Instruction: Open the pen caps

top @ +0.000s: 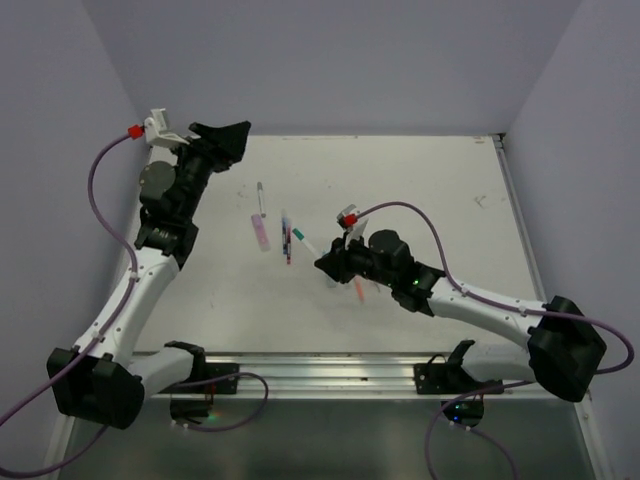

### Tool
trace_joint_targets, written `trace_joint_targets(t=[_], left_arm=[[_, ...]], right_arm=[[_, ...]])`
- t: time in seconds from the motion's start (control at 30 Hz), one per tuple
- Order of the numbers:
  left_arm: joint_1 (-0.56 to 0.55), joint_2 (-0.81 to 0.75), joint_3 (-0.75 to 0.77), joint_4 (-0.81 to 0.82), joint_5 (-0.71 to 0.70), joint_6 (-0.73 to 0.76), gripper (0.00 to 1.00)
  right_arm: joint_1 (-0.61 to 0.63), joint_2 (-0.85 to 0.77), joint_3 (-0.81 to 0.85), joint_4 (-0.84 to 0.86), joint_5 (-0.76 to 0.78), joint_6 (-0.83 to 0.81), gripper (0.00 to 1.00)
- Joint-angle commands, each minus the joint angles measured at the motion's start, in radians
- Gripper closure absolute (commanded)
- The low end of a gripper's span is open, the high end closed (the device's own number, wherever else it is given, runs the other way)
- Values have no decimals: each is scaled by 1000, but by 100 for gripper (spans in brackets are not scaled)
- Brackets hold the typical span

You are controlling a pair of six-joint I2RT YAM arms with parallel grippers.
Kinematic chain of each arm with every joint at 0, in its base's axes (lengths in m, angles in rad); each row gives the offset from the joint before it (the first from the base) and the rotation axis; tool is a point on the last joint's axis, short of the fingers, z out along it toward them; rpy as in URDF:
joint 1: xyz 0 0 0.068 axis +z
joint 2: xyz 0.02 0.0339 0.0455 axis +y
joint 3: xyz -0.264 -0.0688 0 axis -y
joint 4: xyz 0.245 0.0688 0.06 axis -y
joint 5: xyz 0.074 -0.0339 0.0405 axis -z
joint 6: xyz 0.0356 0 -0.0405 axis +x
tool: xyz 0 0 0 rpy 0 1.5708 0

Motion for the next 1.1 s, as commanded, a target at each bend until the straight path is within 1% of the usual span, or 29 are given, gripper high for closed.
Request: trace_joint_targets(t=[0.0,0.03,0.1,0.13,0.17,0.27,0.47,0.57,0.7,1.07], left_arm=[[-17,-9,-85,10,159,-45,24],[-27,-3,-96,9,179,-48,23],[-74,9,-112,12,190,-36,22],[-91,12,-122,8,185,-30,21],[-129,18,-125,1,182,-15,21],[-181,44,-131,-16,176,-11,21],[-221,109,-133,3,178,-37,23],[-232,124,-145,12,165,-60,29],[-238,123,-169,14,122,-91,33],[-280,132,-179,64,125,-117,47]], right_arm=[[-4,-16,51,72,89,28,100],[-3,-12,55,92,120,32,100],[-4,-7,63,113,128,44,100],[-3,-4,66,131,156,51,100],[-4,-4,66,144,161,60,100],[-4,-10,72,182,178,61,100],[-3,2,83,219,177,72,100],[-3,-6,74,240,186,80,100],[-3,-24,65,250,213,77,100],[-3,-10,66,273,220,83,100]])
